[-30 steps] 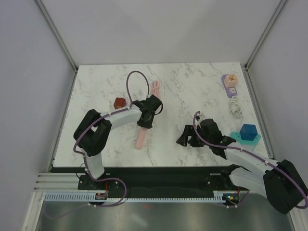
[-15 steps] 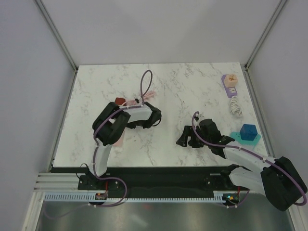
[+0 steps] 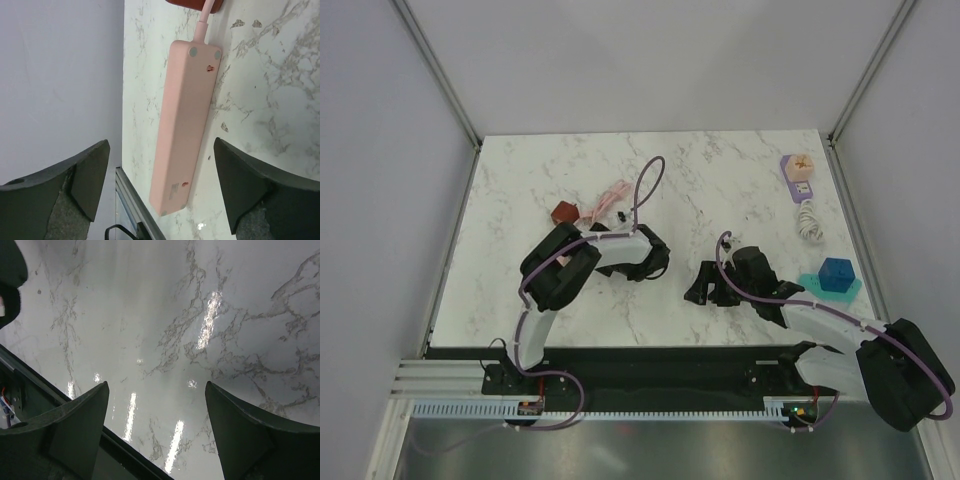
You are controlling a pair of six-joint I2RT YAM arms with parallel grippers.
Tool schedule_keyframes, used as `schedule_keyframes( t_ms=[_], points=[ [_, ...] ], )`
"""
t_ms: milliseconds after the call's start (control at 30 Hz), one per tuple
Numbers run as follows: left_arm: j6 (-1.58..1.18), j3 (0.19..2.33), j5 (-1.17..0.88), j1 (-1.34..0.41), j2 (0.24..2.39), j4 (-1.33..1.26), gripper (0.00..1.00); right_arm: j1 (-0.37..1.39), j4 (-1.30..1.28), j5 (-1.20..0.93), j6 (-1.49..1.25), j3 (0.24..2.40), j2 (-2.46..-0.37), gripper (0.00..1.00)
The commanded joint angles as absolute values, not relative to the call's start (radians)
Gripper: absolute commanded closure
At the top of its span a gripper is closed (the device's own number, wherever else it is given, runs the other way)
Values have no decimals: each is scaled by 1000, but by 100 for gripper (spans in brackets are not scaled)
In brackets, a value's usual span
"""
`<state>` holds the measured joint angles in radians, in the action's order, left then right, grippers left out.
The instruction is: Pull the plug off the socket
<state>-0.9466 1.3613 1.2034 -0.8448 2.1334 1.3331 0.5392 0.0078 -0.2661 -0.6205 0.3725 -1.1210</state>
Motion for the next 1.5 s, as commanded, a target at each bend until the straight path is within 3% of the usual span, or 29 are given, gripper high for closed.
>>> schedule_keyframes(
  t_ms=[0, 67, 367, 500, 600, 700, 867, 1167, 1300, 1467],
  points=[
    [-833, 1355, 1206, -879, 2027, 1306, 8, 540, 55, -288, -612, 371, -1129, 14],
    [-698, 1318, 1155, -893, 1956, 1148, 0, 540, 55, -287, -614, 370, -1123, 14],
    [-316, 1201, 510, -816, 1516, 697, 0, 540, 52, -288, -606, 365, -1129, 14],
    [-296, 1158, 162, -588, 1387, 642, 0, 540, 54, -291, -604, 367, -1132, 15],
    [-273, 1123, 39, -421, 1312, 624, 1, 540, 55, -296, -601, 368, -1134, 15],
    [-256, 1109, 6, -327, 1290, 650, 7, 540, 70, -314, -606, 386, -1152, 15],
    [-331, 1104, 62, -269, 1194, 653, 7, 600, 164, -287, -678, 488, -1305, 18],
    [-520, 1255, 402, -196, 1080, 850, 5, 877, 163, 24, -841, 1010, -1762, 17],
    [-508, 1249, 437, -176, 1054, 876, 4, 907, 150, 31, -929, 1299, -2021, 17],
    [-488, 1200, 413, -163, 986, 862, 3, 966, 103, 90, -956, 1561, -2181, 13]
  ],
)
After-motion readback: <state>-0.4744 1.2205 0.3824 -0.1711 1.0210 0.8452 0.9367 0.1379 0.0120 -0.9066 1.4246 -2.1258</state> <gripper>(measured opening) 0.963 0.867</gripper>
